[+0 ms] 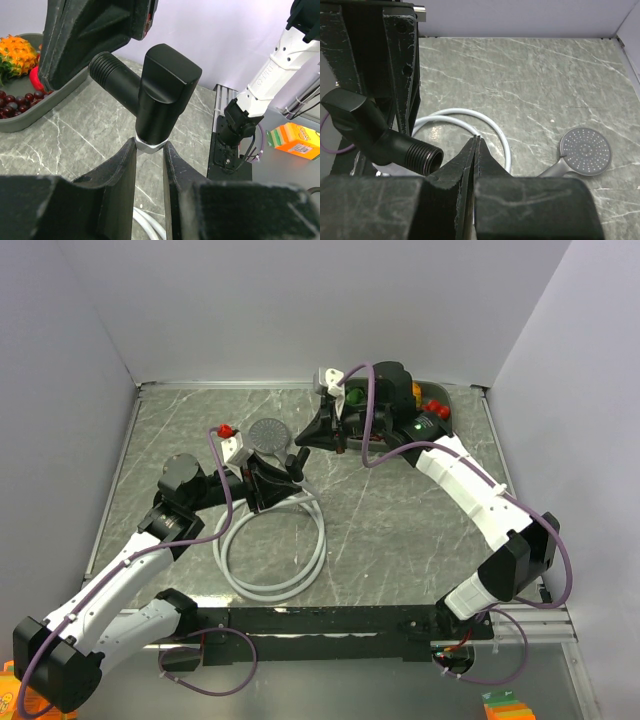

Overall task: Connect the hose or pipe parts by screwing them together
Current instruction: Install the adaptor on the pipeline.

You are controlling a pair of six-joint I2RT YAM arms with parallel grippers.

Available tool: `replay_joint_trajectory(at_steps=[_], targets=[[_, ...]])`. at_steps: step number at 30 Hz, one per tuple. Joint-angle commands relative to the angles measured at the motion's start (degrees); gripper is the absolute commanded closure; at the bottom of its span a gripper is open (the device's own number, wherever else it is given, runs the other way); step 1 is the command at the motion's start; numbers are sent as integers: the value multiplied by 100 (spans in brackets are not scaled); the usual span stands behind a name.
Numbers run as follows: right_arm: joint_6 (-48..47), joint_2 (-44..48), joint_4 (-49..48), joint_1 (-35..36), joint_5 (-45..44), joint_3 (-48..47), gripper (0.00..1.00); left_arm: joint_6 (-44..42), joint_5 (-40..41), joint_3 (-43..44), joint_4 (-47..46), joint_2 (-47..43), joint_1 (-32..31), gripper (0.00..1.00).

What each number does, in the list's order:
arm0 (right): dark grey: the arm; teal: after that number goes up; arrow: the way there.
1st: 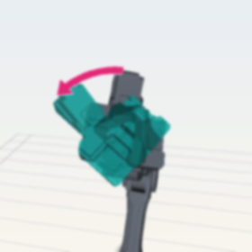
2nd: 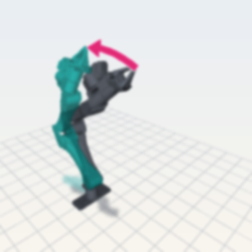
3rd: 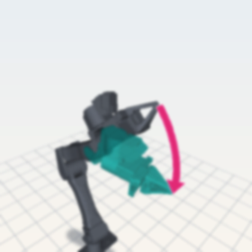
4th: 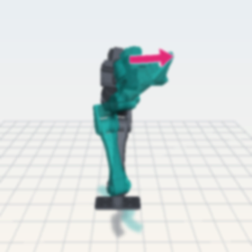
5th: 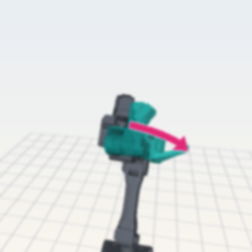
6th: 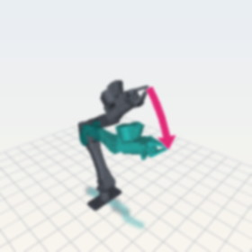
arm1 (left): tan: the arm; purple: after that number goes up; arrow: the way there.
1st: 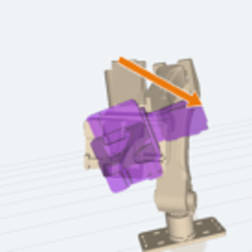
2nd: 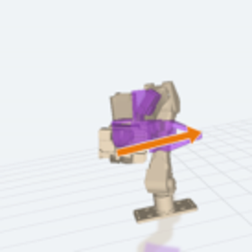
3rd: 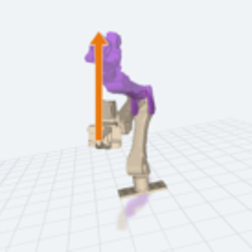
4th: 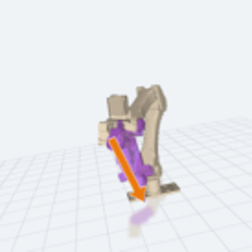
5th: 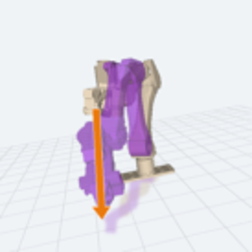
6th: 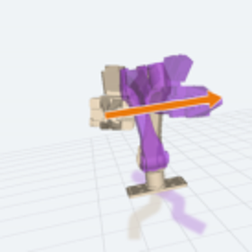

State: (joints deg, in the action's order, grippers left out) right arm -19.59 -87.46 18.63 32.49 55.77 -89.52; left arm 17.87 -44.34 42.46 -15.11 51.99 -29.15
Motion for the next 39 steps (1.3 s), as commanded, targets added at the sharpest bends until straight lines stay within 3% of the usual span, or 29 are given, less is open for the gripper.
replay_joint_trajectory(at_steps=[1,14,25,39], targets=[[-53,238,-211,-76,347,109,100,112,-31,368,-396,-119,-30,99],[298,361,-773,-287,839,452,100,85,-49,377,-334,-83,-30,99],[1950,-43,-2811,-559,1533,646,100,173,-259,386,-378,-92,-30,99],[2100,-280,-2866,-568,2087,496,100,322,-444,377,-606,-66,-30,99]])
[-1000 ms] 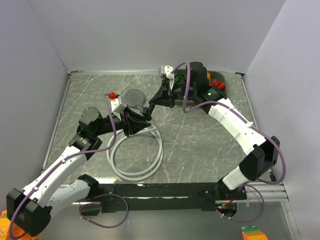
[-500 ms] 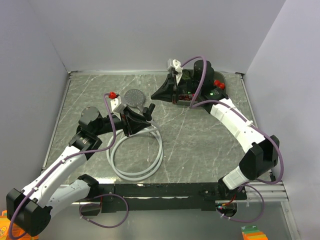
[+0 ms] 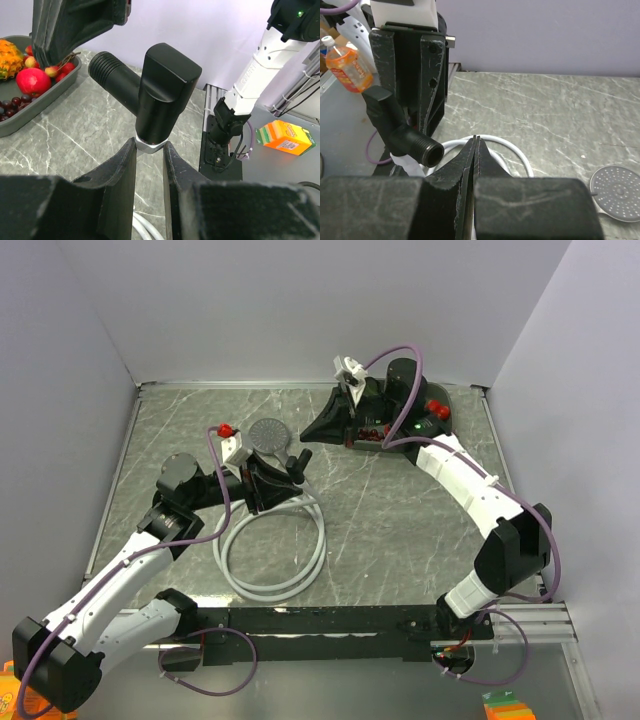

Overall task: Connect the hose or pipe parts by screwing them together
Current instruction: Install the adaptor on the pipeline.

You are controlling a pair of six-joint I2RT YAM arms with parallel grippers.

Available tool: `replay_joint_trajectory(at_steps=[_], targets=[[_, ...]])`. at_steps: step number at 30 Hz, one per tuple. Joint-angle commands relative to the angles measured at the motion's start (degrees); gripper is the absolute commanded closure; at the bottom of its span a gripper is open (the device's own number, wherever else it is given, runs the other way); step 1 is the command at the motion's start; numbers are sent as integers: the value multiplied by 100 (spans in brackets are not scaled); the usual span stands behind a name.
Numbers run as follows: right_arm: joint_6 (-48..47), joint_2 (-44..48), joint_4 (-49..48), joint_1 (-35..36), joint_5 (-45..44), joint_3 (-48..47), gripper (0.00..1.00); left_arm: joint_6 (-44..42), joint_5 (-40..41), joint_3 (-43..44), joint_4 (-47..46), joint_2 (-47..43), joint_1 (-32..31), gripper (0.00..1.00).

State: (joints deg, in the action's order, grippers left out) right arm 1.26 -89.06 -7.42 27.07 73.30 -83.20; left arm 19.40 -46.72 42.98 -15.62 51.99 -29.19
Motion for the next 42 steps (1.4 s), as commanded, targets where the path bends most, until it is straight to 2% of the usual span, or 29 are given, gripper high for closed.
replay_joint_trajectory(at_steps=[1,12,24,31,35,38,41,42], targets=[[6,-121,-269,-35,352,-127,100,187,-232,325,-574,-57,-25,99],[384,-86,-901,-44,668,84,100,249,-241,307,-618,-22,-60,99],[524,-68,-1015,-79,1029,198,100,222,-206,334,-539,-57,-60,99],[973,-7,-1639,-114,1134,410,100,205,-162,325,-556,-48,-60,99],[1288,2,-2087,-132,1187,558,100,222,-153,316,-556,-48,-60,99],[1797,2,-2807,-176,1257,708,100,222,-153,325,-556,-48,-60,99],[2711,-85,-4019,-237,1362,831,100,213,-136,316,-539,-39,-60,99],[3348,-190,-4457,-255,1389,849,100,214,-136,333,-530,-39,-60,99]])
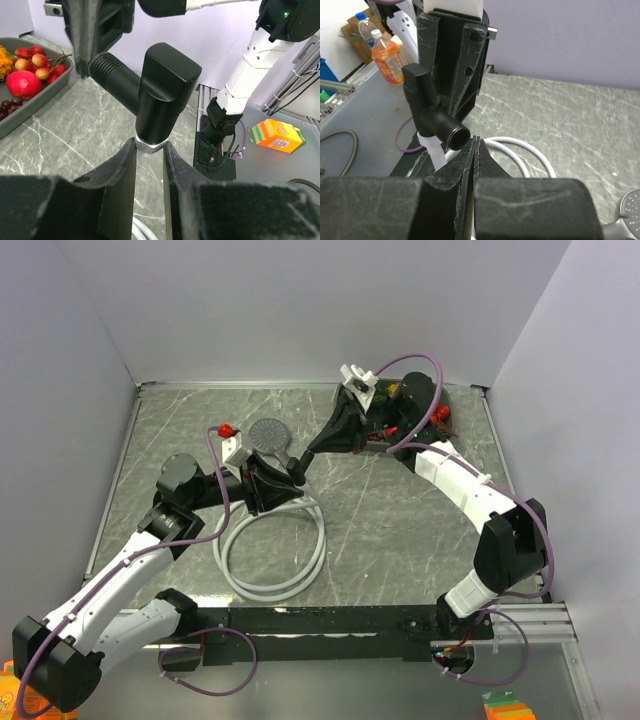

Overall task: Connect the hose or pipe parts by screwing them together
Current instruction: Install the adaptor on the pipeline.

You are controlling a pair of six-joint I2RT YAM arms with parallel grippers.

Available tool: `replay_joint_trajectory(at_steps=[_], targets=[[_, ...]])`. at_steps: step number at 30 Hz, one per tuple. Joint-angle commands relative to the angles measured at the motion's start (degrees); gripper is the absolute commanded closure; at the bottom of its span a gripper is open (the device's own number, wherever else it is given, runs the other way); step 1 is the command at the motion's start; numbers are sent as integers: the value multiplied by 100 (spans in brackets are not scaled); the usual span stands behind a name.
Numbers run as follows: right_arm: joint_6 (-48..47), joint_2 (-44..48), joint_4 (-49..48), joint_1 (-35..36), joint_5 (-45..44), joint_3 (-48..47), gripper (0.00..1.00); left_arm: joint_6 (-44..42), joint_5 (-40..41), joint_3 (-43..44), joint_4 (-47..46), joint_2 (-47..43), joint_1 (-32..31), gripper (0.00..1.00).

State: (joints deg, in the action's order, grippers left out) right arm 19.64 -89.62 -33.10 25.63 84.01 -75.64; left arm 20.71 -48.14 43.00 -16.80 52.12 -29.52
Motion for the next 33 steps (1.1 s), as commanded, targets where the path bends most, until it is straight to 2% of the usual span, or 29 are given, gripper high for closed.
replay_joint_trajectory(at_steps=[1,3,4,5,7,12,16,21,24,26,29,30,31,33], targets=[[1882,-195,-2754,-145,370,110,100,74,24,331,-403,-53,-28,99],[3147,-466,-3804,-172,432,67,100,56,33,349,-377,-53,-28,99],[3621,-573,-4923,-190,484,-47,100,39,50,358,-351,-53,-28,99],[4609,-704,-5438,-207,502,-161,100,30,59,358,-333,-44,-28,99],[5294,-1074,-6101,-207,590,-485,100,12,77,349,-333,-44,-28,99],[5173,-1013,-6085,-225,617,-373,100,-14,59,349,-324,-44,-28,99],[5190,-1136,-5936,-409,626,-627,100,21,-11,323,-350,-53,-36,99],[4901,-1207,-5419,-418,661,-918,100,-23,-81,366,-280,-35,-37,99],[4086,-1006,-4858,-409,687,-804,100,-6,-178,384,-342,-35,-45,99],[3236,-882,-3970,-392,731,-690,100,-6,-213,410,-298,-53,-80,99],[2635,-750,-3308,-269,897,-707,100,-23,-327,411,-254,-61,-133,99],[2685,-819,-3351,-243,933,-742,100,-6,-336,419,-263,-44,-142,99],[2868,-872,-3883,-234,959,-820,100,12,-380,419,-271,-35,-168,99],[4121,-1231,-4998,-234,1126,-1005,100,47,-415,437,-289,0,-203,99]])
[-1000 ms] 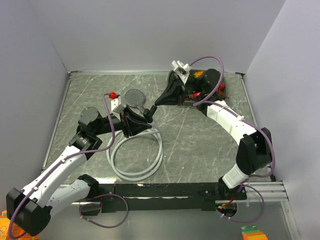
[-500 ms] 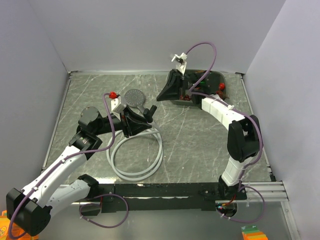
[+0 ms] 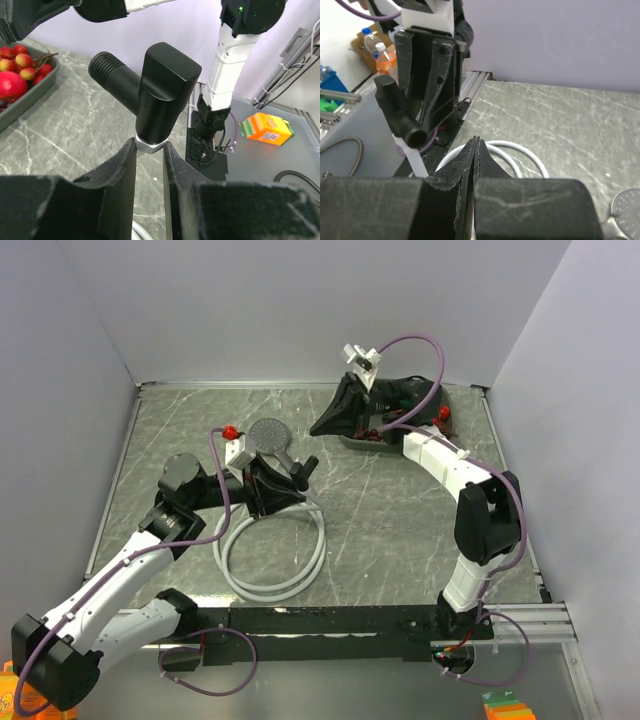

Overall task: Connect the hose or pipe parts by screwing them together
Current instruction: Install the adaptor on the pipeline.

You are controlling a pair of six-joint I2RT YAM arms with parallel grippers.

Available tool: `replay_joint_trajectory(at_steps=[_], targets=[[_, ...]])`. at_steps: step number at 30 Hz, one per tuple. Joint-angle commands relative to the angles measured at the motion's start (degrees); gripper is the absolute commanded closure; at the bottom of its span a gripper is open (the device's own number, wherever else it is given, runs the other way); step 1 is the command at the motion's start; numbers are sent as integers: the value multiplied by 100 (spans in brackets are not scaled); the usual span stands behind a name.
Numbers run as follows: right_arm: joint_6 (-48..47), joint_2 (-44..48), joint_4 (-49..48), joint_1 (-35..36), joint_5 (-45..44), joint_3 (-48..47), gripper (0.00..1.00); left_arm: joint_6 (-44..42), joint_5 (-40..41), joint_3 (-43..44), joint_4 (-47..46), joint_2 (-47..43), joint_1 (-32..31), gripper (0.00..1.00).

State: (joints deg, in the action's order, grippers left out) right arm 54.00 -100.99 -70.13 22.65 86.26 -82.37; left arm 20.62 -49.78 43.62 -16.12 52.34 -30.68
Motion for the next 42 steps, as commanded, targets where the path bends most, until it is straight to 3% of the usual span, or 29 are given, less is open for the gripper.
replay_joint_trajectory(at_steps=[1,5,14,20,25,34,37,38,40,42], targets=[[1970,-288,-2398,107,1023,-776,100,56,-278,376,-357,-4,-105,99],[2159,-589,-2409,309,1420,-1115,100,74,-322,393,-401,66,-175,99],[2001,-290,-2427,310,1552,-571,100,-75,-428,604,-76,189,-176,99],[2018,-35,-2435,-59,1569,-175,100,-593,-419,955,714,321,-176,99],[2273,-69,-2427,-358,1570,-507,100,-1024,-261,1035,1347,347,-193,99],[3538,-877,-2444,-710,1587,-2659,100,-1201,-155,1009,1551,260,-193,99],[4318,-1603,-2444,-780,1596,-4046,100,-1166,-164,965,1498,224,-202,99],[4652,-1947,-2436,-806,1596,-5416,100,-1157,-181,956,1489,216,-202,99],[4403,-2119,-1743,-894,1587,-5555,100,-1131,-155,956,1463,216,-211,99],[4984,-2232,-2273,-1025,1587,-5817,100,-1148,-137,956,1471,216,-211,99]])
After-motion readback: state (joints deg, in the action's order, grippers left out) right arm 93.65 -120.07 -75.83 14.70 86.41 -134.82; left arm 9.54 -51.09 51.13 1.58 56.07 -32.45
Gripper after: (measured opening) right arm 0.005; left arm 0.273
